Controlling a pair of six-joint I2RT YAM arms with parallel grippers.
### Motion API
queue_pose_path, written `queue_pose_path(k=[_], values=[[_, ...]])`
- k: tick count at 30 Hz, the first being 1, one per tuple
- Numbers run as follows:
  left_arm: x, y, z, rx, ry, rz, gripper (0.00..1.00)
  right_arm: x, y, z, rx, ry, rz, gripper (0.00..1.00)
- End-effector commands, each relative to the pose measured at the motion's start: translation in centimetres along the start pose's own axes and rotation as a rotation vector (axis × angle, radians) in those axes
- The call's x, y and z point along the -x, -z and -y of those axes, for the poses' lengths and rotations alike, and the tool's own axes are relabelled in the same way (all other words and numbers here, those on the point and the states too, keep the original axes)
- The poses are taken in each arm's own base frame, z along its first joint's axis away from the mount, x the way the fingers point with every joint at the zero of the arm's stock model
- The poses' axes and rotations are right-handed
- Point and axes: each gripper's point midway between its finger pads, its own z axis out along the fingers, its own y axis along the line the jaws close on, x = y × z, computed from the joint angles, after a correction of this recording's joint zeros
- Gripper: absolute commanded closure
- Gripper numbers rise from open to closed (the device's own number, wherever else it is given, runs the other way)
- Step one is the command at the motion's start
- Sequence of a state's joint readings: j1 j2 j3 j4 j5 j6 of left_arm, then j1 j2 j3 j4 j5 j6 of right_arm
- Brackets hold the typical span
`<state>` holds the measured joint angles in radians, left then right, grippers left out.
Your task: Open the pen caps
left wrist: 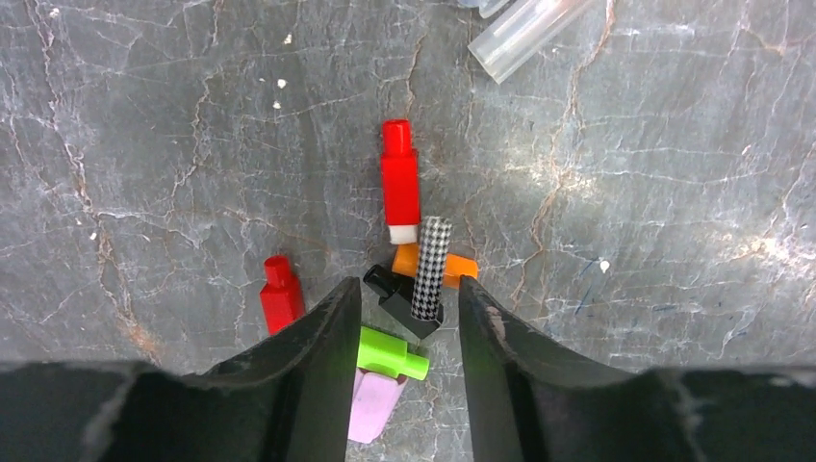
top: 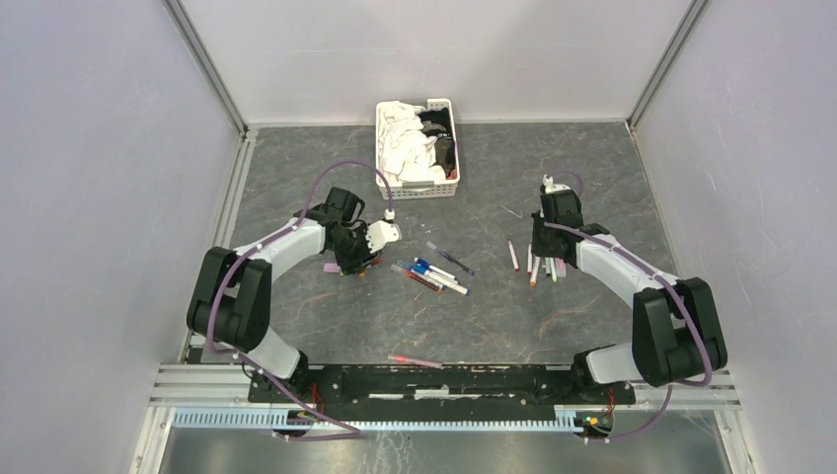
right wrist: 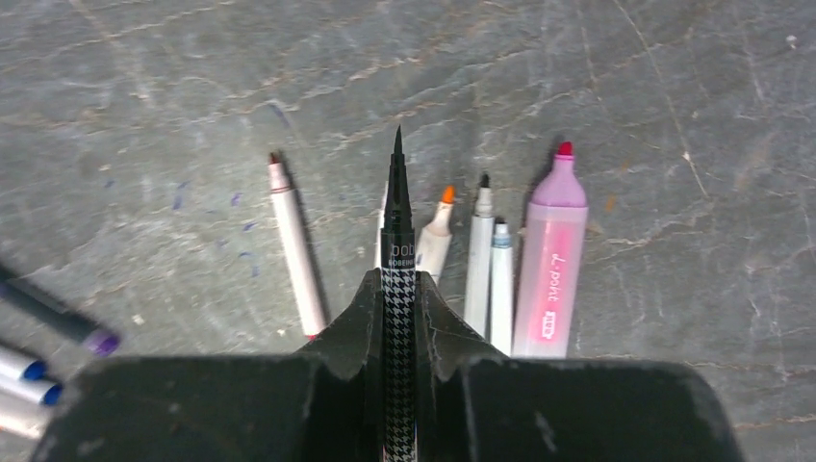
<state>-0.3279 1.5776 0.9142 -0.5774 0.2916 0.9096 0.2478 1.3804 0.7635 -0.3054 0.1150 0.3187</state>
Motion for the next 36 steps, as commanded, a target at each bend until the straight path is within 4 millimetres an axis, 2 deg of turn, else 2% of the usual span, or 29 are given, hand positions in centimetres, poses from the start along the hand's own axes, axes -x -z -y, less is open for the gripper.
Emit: queue_pose_path(k=[1,2,5,6,12,13,17,21,23,27,29,32,36], values=[[2.0,1.1,-1.0,0.047,0.051,0.063,0.48,0.2,-1.2,2.7,-0.140,-0.030,0.029,1.00],[2.5,1.5,-0.9,0.044,0.056,0.078,0.46,0.0,-1.4,2.9,-0.149,-0.028,0.023,0.98],[4.4,3.3,-0.5,0.023,0.067,0.150,0.39,-0.3,-1.7,3.1,-0.153,-0.018,0.022,0.81],[5.2,4.1,-0.3,0.015,0.069,0.176,0.19,-0.4,-1.8,3.2,-0.157,-0.013,0.019,0.79],[9.5,9.2,-0.1,-0.012,0.099,0.297,0.12,-0.8,-2.1,3.4,-0.162,-0.002,0.009,0.69],[9.9,9.9,0.2,-0.025,0.101,0.308,0.02,-0.8,-2.0,3.3,-0.160,-0.001,0.011,0.68],[11.6,12.4,0.3,-0.034,0.122,0.350,0.00,0.1,-1.4,2.9,-0.138,-0.007,0.033,0.67],[12.4,14.7,-0.5,0.027,0.150,0.361,0.00,2.2,0.0,1.0,-0.062,0.005,0.097,0.62],[12.4,15.9,-1.3,0.081,0.151,0.367,0.00,3.4,0.8,-1.0,-0.019,0.052,0.130,0.57],[12.5,18.2,-3.2,0.235,0.190,0.406,0.00,4.2,1.6,-7.9,0.171,0.233,0.124,0.54],[12.4,19.4,-3.5,0.298,0.190,0.430,0.00,3.7,1.5,-11.4,0.248,0.339,0.105,0.54],[11.9,20.0,-3.9,0.363,0.227,0.442,0.00,2.6,1.5,-15.8,0.357,0.469,0.090,0.55],[11.1,19.9,-2.9,0.354,0.222,0.430,0.00,1.1,0.3,-18.7,0.405,0.554,0.034,0.56]])
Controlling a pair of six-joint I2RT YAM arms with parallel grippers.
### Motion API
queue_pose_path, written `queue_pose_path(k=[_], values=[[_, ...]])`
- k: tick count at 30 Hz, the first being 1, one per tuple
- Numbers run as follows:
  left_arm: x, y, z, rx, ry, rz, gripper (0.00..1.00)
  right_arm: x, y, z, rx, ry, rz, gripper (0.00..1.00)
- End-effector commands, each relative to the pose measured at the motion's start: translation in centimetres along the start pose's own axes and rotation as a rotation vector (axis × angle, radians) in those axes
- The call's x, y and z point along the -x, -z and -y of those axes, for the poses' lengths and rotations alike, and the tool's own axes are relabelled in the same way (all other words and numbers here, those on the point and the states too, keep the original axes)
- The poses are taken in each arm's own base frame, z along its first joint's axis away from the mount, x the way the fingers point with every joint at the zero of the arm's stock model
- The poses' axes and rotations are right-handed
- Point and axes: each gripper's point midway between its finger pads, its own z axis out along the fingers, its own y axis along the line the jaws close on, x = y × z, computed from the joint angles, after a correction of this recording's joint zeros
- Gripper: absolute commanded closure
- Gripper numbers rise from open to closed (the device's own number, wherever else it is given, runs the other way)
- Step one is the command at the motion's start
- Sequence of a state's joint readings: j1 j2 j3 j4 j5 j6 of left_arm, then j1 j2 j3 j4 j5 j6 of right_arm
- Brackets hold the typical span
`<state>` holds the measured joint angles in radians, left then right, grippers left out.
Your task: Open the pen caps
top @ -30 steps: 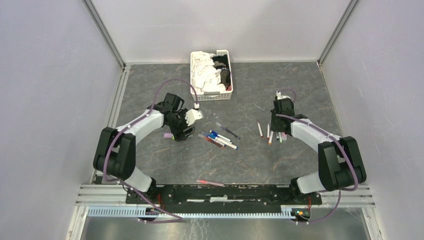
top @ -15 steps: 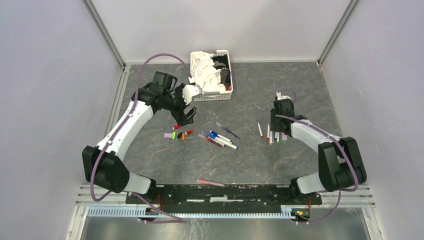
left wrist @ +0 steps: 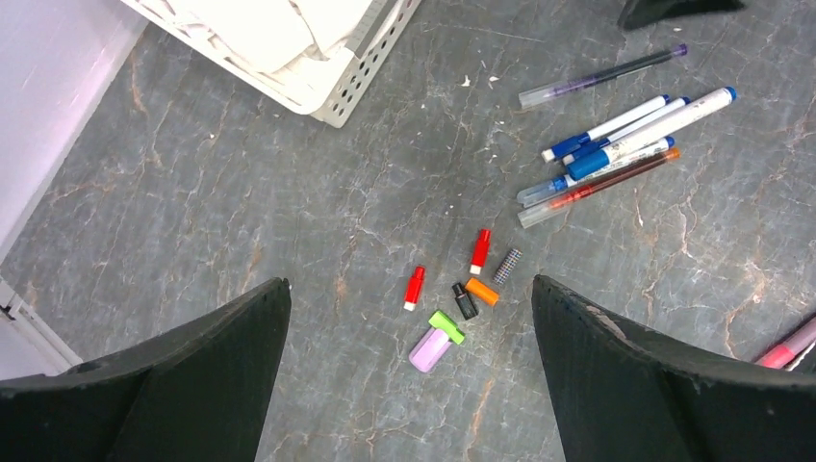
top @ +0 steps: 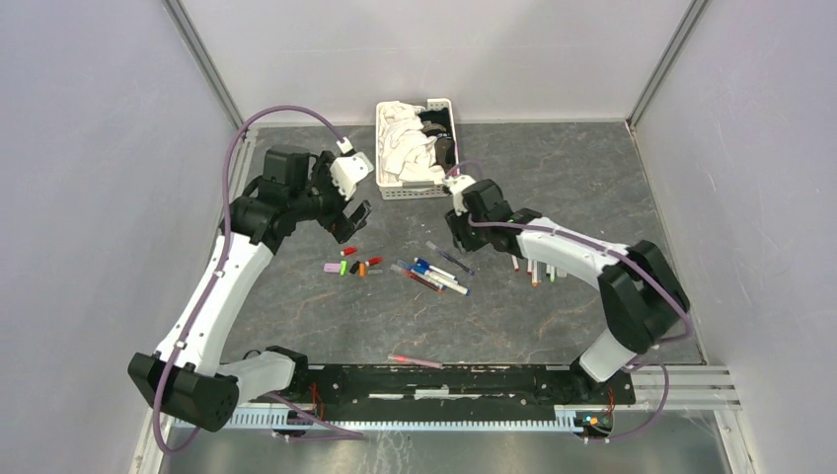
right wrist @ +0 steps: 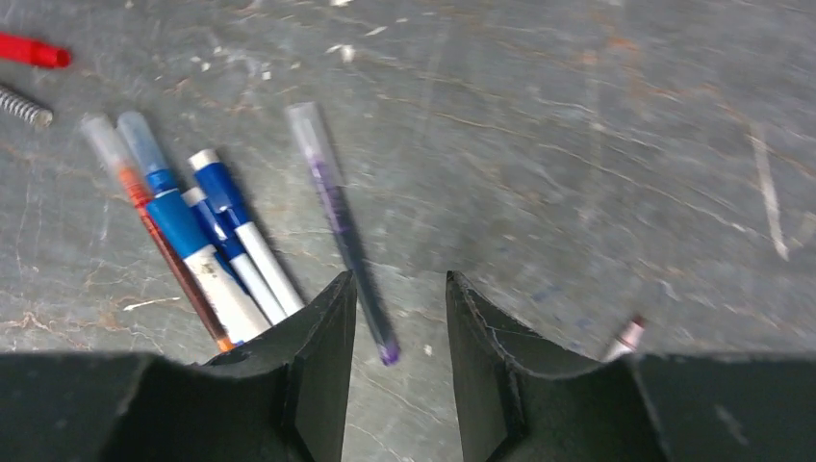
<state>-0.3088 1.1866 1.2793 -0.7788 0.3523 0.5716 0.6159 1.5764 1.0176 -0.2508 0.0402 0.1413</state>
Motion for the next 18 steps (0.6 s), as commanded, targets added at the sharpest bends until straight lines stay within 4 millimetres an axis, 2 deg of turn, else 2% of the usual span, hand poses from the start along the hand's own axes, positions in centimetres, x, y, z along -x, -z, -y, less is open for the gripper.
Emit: queue_pose_path(k=[1,5,9,14,18], values=[[-0.6,0.3,0.0,0.028,0.040,-0.005,0.00,-0.3,-2.0,-2.7,0.095,0.108,-0.058,0.57],[-1.1,0.2,0.9,-0.017,0.041,-0.021,0.00,-1.3,-3.5,-3.7,0.112,0.156,-0.103,0.59],[-0.9,0.2,1.3,-0.040,0.046,-0.014,0.00,-2.7,-4.7,-3.7,0.099,0.176,-0.147,0.61],[-1.0,-0.1,1.7,-0.071,0.057,-0.022,0.00,-4.4,-5.1,-3.9,0.098,0.191,-0.181,0.64],[-1.4,-0.6,1.7,-0.083,0.064,-0.038,0.00,-5.2,-5.4,-3.1,0.048,0.206,-0.200,0.71]])
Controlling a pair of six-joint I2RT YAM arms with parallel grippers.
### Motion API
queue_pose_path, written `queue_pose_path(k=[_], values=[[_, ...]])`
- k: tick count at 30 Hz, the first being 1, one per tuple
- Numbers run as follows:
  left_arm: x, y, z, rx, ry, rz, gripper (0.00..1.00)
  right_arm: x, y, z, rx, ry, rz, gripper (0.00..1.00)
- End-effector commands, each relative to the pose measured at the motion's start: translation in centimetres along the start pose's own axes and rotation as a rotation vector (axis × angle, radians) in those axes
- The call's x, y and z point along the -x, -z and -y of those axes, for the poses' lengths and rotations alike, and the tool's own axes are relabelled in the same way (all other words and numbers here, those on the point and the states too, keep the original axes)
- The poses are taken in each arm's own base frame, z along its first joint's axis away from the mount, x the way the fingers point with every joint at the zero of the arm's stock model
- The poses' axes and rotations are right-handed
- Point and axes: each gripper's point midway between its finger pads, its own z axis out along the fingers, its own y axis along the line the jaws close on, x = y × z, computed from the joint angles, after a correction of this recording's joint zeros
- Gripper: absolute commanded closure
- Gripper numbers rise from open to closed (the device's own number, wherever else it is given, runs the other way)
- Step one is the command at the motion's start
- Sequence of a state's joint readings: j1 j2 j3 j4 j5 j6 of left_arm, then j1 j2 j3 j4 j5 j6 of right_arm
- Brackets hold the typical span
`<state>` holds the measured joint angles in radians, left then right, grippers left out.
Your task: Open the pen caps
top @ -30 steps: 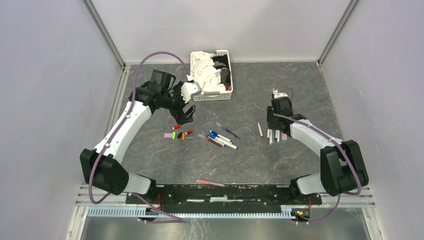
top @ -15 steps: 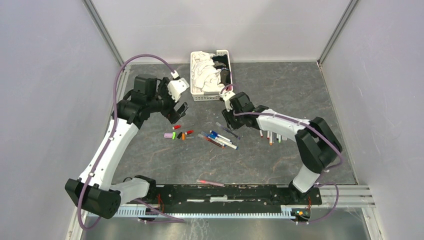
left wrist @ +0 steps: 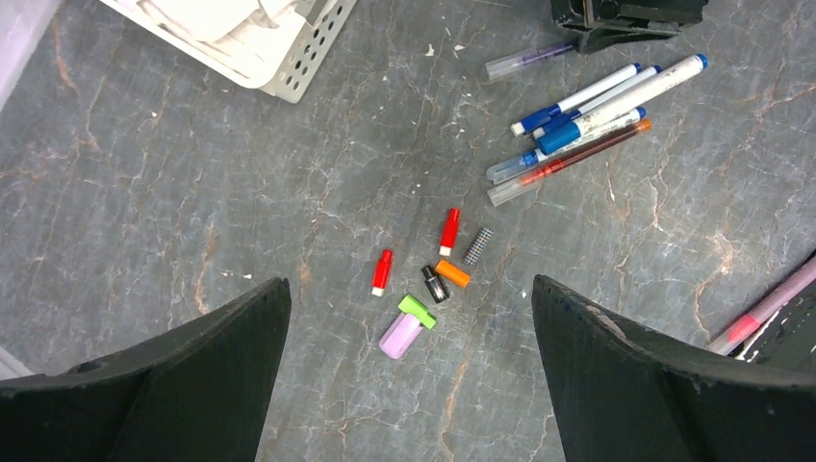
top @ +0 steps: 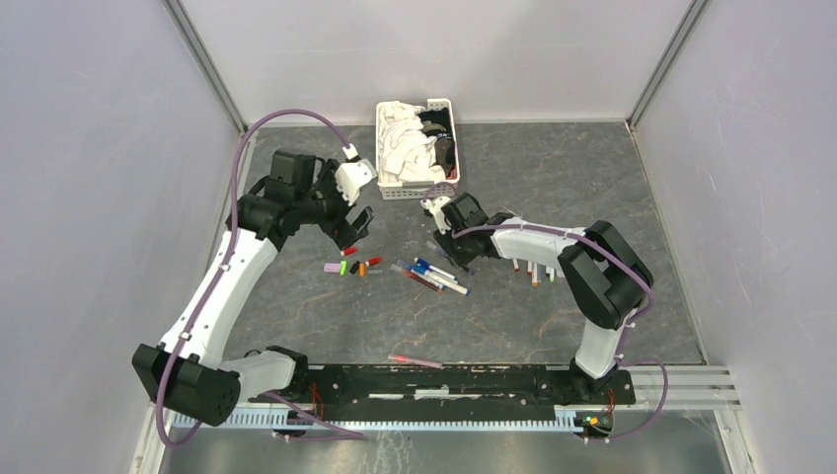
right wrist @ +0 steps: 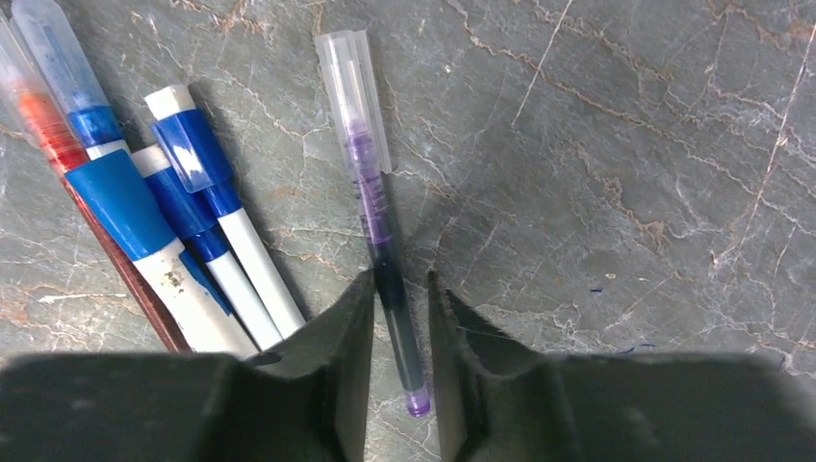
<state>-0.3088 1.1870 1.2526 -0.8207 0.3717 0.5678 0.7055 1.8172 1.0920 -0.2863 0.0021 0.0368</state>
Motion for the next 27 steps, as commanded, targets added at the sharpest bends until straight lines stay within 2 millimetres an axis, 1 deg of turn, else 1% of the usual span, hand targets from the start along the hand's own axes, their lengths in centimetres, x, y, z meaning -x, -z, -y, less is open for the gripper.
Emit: queue_pose_path(k=[1,4,5,7,10,13,16,18,21,24,27], values=[[0.2,-0.4,0.4,-0.035,0.036,0.005,0.00,-0.1,-0.3,0.6,-0.047,0.022,-0.004,0.77],[-0.1,-0.7,0.6,-0.050,0.040,0.000,0.00,0.5,0.0,1.0,-0.071,0.018,0.016,0.99],[-0.2,-0.8,0.9,-0.062,0.041,0.000,0.00,1.0,0.3,1.1,-0.076,0.017,0.028,1.00],[-0.8,-1.3,1.4,-0.089,0.045,-0.010,0.00,2.5,1.4,1.2,-0.079,0.013,0.073,1.00],[-1.9,-2.1,1.9,-0.120,0.045,-0.035,0.00,5.4,3.6,0.8,-0.057,-0.001,0.158,1.00],[-3.0,-2.6,2.7,-0.160,0.032,-0.056,0.00,8.0,6.2,-0.3,0.002,-0.015,0.237,1.00],[-3.7,-2.7,3.7,-0.208,-0.015,-0.048,0.00,9.1,8.0,-3.1,0.163,-0.009,0.253,1.00],[-3.9,-2.6,4.8,-0.256,-0.064,-0.020,0.00,8.9,9.0,-5.4,0.290,-0.005,0.229,1.00],[-4.3,-2.4,6.4,-0.329,-0.141,0.017,0.00,7.8,10.0,-8.2,0.446,-0.006,0.177,1.00],[-4.7,-2.6,7.7,-0.379,-0.220,0.024,0.00,6.5,10.8,-10.8,0.569,0.009,0.132,1.00],[-5.4,-3.2,8.6,-0.409,-0.295,-0.002,0.00,5.7,11.5,-13.2,0.672,0.029,0.097,1.00]])
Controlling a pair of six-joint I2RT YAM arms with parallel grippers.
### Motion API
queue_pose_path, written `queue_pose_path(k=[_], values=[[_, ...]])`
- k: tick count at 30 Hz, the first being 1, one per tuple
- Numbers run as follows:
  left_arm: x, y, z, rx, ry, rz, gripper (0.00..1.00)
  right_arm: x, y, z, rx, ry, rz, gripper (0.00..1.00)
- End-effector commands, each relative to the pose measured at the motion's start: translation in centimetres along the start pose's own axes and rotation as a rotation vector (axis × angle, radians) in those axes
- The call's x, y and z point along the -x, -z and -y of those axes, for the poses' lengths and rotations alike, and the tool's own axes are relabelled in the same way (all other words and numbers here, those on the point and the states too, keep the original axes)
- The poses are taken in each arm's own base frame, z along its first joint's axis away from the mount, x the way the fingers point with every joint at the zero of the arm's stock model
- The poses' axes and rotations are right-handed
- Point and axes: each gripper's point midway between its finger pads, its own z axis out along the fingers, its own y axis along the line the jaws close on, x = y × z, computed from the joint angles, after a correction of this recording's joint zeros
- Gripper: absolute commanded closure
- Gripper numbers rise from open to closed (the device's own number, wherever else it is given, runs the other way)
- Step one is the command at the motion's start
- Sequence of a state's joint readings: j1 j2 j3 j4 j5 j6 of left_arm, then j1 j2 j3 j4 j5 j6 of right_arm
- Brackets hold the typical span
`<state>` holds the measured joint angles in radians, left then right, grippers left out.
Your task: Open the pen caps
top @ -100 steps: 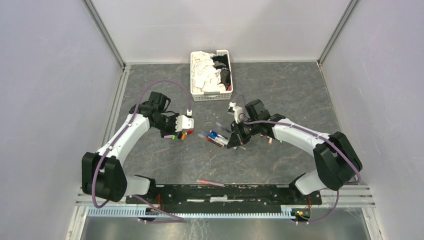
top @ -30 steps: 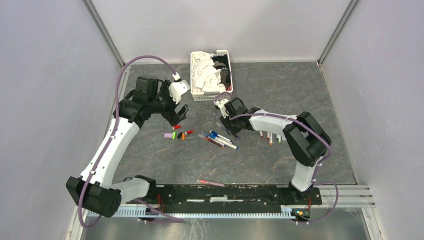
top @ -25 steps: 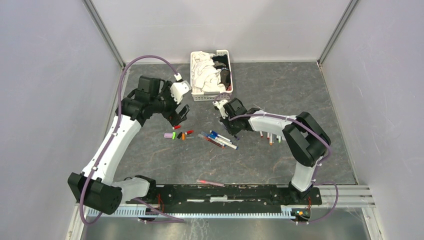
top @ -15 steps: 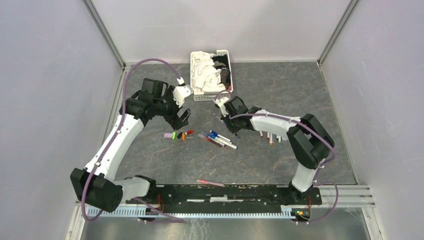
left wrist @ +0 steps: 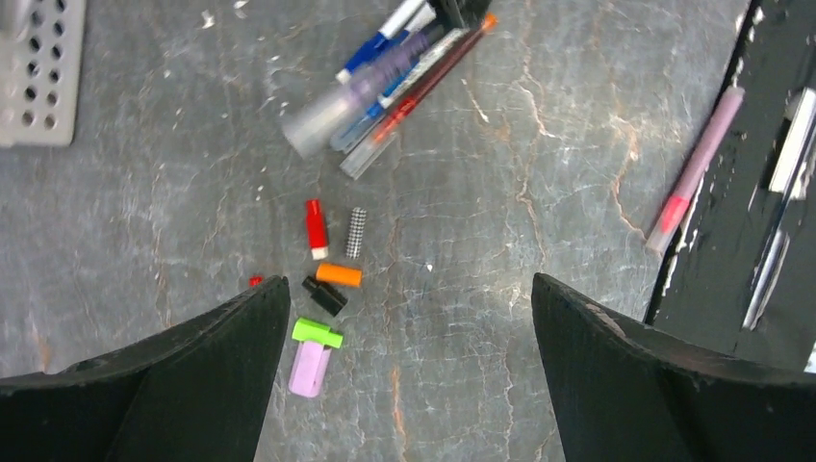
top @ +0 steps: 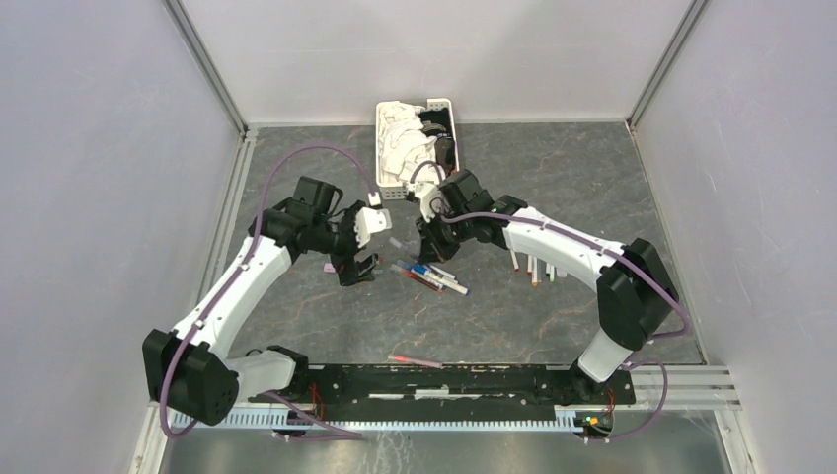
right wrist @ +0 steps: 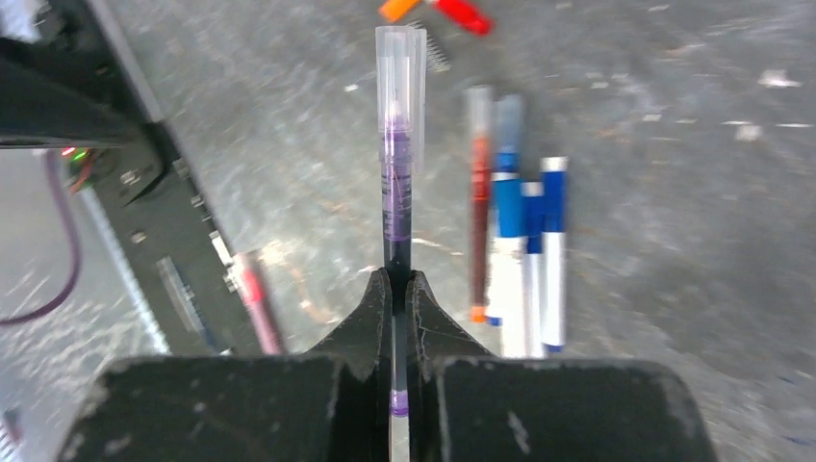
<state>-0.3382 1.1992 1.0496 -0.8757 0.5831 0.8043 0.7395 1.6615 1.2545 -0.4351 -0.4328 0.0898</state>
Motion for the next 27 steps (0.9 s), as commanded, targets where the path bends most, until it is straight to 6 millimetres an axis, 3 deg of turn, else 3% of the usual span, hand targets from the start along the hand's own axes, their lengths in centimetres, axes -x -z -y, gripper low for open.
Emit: queue_pose_path(k=[1,10,18,26,27], values=[[0.6,-0.8,1.6,-0.070,-0.192,0.014,0.00,-1.4,0.2,-5.7,0.246,-0.009,-0.072,1.00],[0.5,-2.6,4.1,-0.156,-0.329,-0.028,0.03,-1.4,-0.7,-8.6,0.415,-0.032,-0.100,1.00],[-1.3,-2.9,5.2,-0.204,-0.363,-0.081,0.32,-0.5,-0.7,-9.4,0.470,-0.048,-0.090,1.00],[-1.7,-3.1,5.4,-0.215,-0.381,-0.113,0.64,-0.7,-0.9,-9.4,0.474,-0.060,-0.104,1.00],[-1.7,-3.1,5.5,-0.220,-0.381,-0.111,0.68,-0.7,-1.1,-9.4,0.473,-0.061,-0.106,0.94]])
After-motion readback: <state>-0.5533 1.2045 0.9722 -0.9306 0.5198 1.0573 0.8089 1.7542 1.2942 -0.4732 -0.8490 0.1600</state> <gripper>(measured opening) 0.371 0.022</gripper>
